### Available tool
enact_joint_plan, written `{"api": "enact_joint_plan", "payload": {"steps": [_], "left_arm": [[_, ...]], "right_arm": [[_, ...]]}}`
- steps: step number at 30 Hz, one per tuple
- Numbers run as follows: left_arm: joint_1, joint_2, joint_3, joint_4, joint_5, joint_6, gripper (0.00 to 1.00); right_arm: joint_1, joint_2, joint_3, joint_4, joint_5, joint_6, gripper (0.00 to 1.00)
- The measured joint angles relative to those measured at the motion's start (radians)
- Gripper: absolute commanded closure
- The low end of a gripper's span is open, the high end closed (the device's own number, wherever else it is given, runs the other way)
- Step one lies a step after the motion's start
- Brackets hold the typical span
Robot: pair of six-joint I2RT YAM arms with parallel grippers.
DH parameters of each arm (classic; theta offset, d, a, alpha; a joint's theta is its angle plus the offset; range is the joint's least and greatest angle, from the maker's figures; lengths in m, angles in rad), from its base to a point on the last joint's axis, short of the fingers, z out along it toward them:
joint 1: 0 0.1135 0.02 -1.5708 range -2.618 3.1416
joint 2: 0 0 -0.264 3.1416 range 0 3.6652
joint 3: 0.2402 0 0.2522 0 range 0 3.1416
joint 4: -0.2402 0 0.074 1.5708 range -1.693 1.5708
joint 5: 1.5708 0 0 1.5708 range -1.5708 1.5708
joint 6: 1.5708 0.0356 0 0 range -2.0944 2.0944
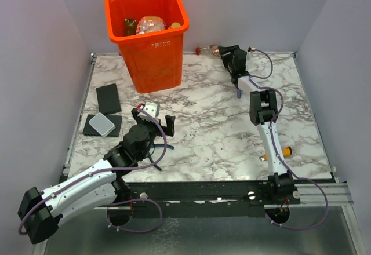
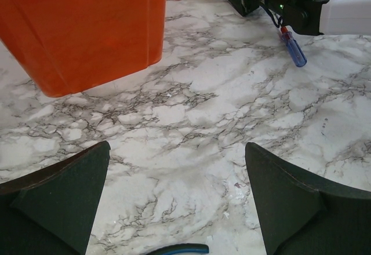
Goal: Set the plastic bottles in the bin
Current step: Move the plastic bottle to the center of the board.
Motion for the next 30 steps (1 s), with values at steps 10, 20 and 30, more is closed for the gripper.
{"api": "enact_joint_plan", "payload": {"steps": [10,20,30], "left_arm": [[0.0,-0.036,-0.002,-0.001,-0.02,-0.002,0.01],[0.001,-0.365,-0.034,0.035,-0.197,0.029,0.01],[0.002,-0.536,-0.088,0.106,-0.174,0.039,0.01]], "right_arm": [[0.0,-0.028,-0.131,0.146,-0.032,-0.008,0.66],[0.003,-0.307,-0.51,0.231,-0.106,-0.024,0.75],[0.042,-1.06,-1.17,0.289,-0.116,-0.151,0.79]]}}
